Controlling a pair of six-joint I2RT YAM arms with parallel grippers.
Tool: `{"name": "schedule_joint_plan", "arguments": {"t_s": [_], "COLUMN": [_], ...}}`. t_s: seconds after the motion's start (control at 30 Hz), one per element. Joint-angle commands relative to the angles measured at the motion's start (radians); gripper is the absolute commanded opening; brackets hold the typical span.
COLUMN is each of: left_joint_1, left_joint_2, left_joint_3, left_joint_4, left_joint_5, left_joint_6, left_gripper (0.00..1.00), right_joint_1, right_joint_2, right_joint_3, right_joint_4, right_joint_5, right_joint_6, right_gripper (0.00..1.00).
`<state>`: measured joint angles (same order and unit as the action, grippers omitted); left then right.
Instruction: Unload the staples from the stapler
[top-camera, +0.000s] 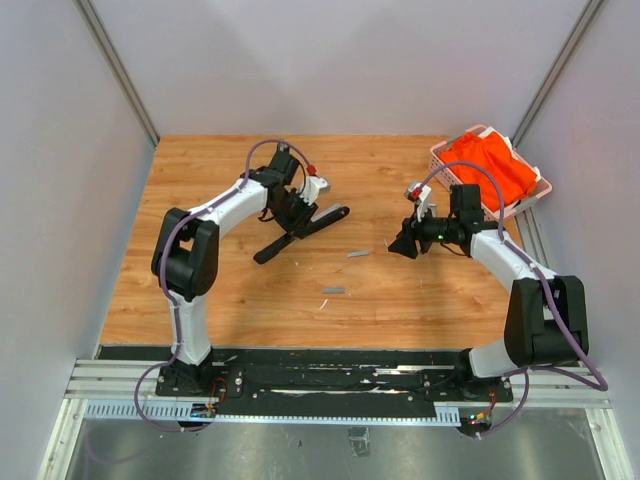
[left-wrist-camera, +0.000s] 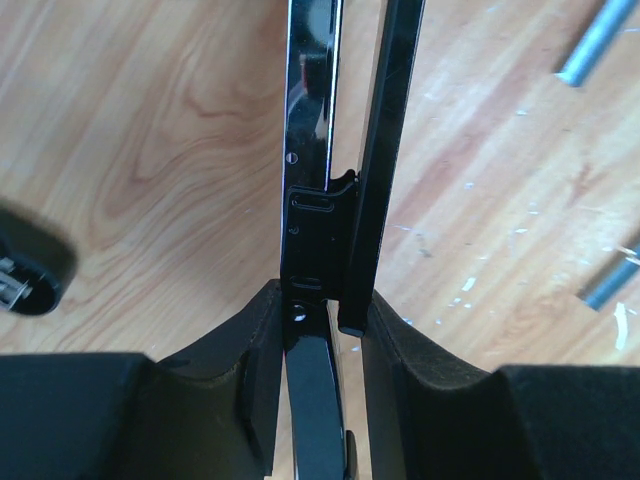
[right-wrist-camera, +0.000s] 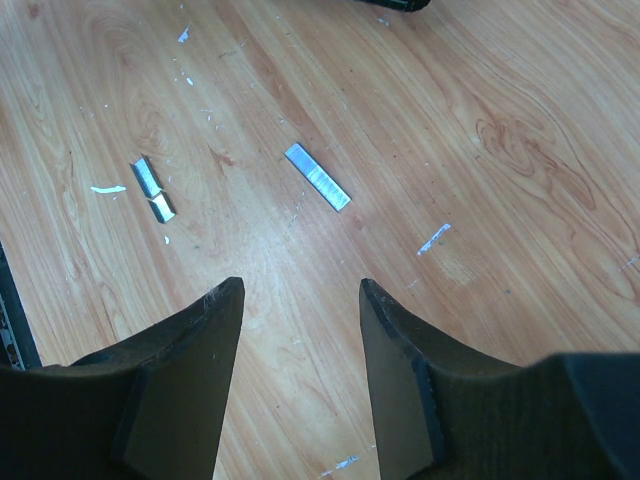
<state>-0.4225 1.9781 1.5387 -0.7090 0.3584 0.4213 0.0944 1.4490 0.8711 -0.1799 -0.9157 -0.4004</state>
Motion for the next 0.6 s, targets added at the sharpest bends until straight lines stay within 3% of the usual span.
{"name": "schedule_joint_plan", "arguments": {"t_s": [0.0,0.33,0.57], "left_joint_1": [-0.025,-0.111,-0.149], "left_joint_2": [-0.099,-0.122,-0.098], "left_joint_3": [-0.047,-0.174,-0.195], "left_joint_4": [0.168,0.334,0.367], "left_joint_5": [-0.166,-0.446,-0.525], "left_joint_6": [-0.035,-0.023,-0.016], "left_gripper": [0.05,0.04,0.04], "right_joint_1": [-0.016,-0.017,-0.017], "right_joint_2": [-0.009,-0.009,-0.005], "right_joint_3": [-0.015,-0.016,-0.018], "right_joint_4": [0.011,0.013,0.016], "right_joint_5": [-0.016,-0.01,-0.009], "right_joint_6": [-0.002,-0.004,-0.003], "right_gripper": [0.51,0.52,0.52]}}
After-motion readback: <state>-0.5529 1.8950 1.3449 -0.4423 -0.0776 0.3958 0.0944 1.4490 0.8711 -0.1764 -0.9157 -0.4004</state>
